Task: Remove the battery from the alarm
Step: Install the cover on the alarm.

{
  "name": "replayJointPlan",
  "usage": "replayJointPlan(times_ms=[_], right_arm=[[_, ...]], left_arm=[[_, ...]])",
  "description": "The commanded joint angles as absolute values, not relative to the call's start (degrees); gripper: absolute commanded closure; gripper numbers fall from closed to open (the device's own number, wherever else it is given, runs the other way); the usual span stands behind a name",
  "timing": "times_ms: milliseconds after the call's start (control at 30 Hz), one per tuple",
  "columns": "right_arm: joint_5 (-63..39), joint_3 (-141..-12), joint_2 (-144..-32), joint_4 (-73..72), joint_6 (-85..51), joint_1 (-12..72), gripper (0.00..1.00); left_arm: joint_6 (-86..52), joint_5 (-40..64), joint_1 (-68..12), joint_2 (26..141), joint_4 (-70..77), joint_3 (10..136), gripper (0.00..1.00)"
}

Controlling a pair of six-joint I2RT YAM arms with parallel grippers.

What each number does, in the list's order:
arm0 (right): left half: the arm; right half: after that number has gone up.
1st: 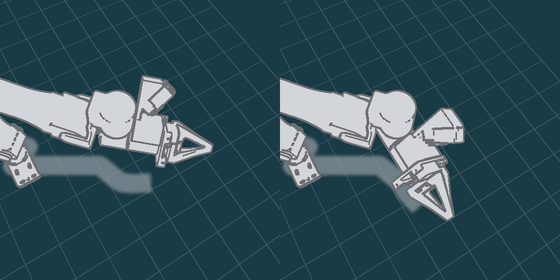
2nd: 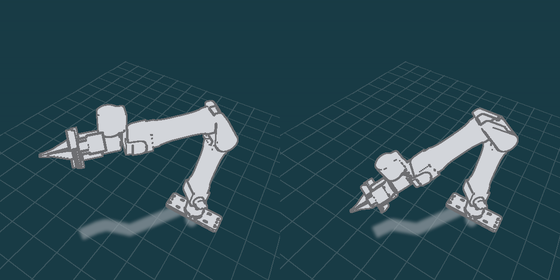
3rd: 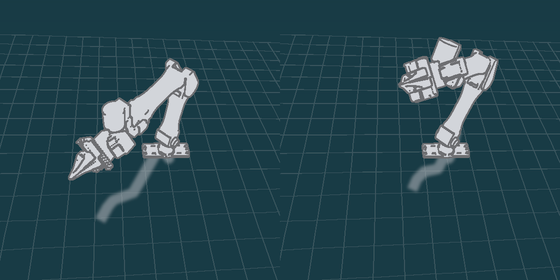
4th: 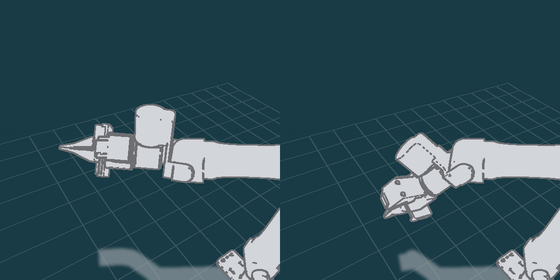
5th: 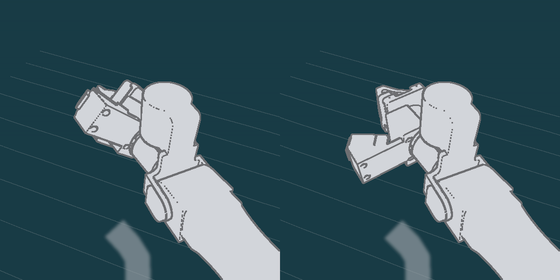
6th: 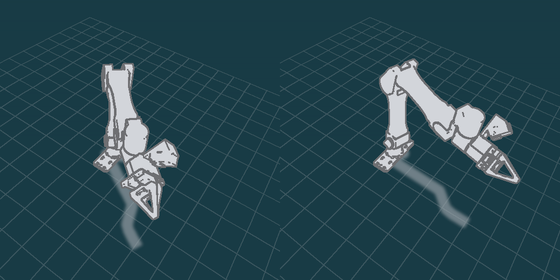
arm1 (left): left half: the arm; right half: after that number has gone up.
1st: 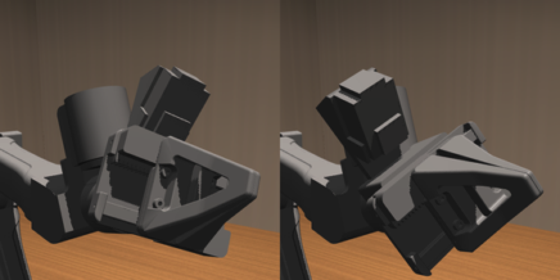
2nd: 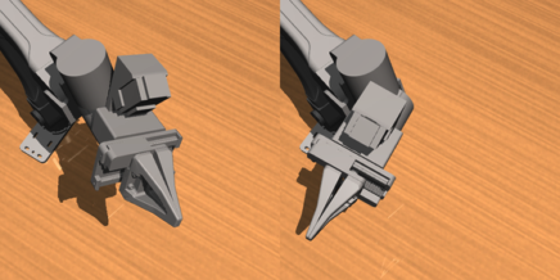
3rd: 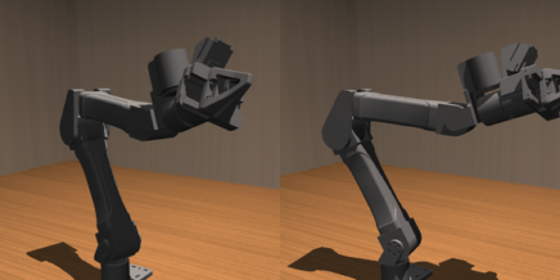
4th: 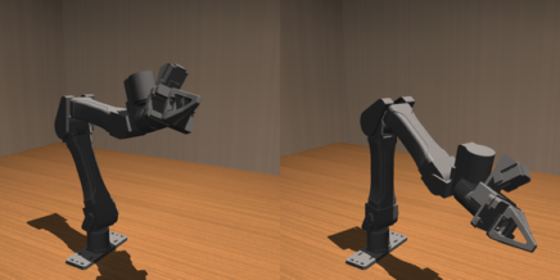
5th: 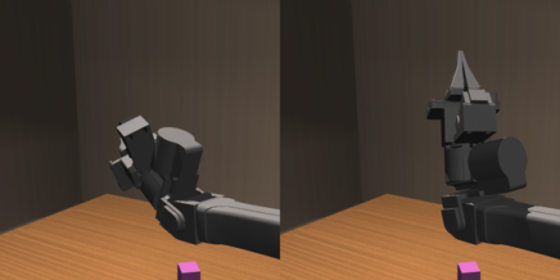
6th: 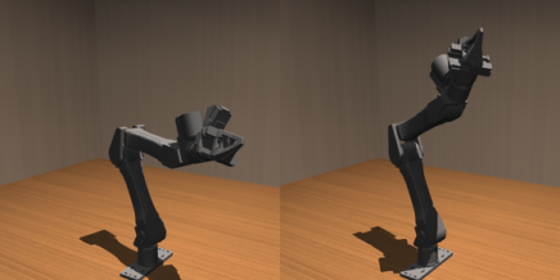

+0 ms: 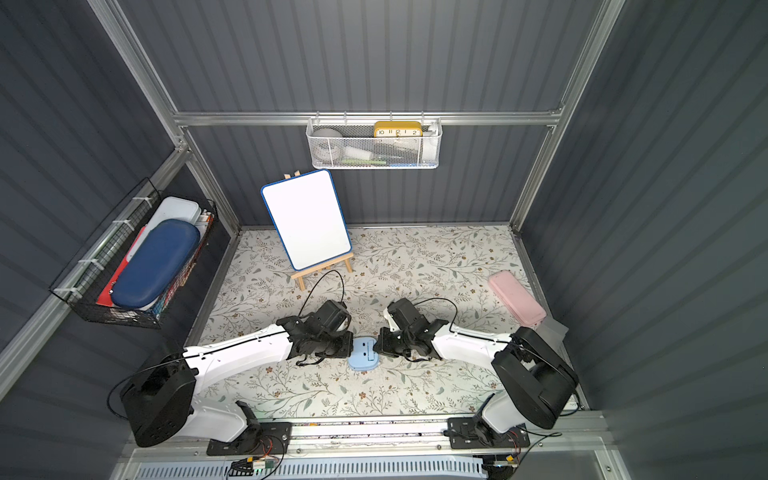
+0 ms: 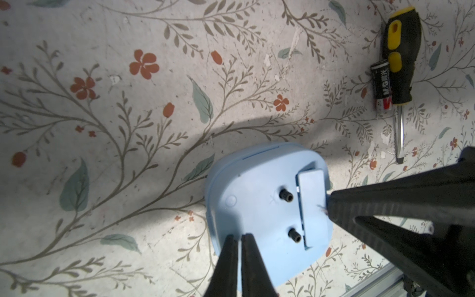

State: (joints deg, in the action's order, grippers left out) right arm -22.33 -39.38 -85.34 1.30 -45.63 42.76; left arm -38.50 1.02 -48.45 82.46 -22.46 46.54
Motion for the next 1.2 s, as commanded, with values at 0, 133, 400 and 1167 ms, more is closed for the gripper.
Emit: replayJointPlan(times_ms=[0,133,400,1167], right_arm=[[-22.5,-38.6,-86.3,1.3,-45.9,42.9,1.00],[-23.4,-38.6,-87.1,1.0,-45.8,42.9,1.00],[-23.7,-38.6,-87.7,1.0,-46.0,43.2,1.00],[-19.5,-42.2,-85.3,9.6,-42.7,45.2,0.83]], left_arm=[[-37.4,1.7,-48.7,82.7,-22.3,46.9,0.90],[-37.3,1.8,-48.8,82.9,-22.2,47.0,0.90],[-37.3,2.0,-48.8,83.1,-21.8,47.0,0.91],[-37.3,2.2,-49.2,82.9,-21.7,47.5,0.91]])
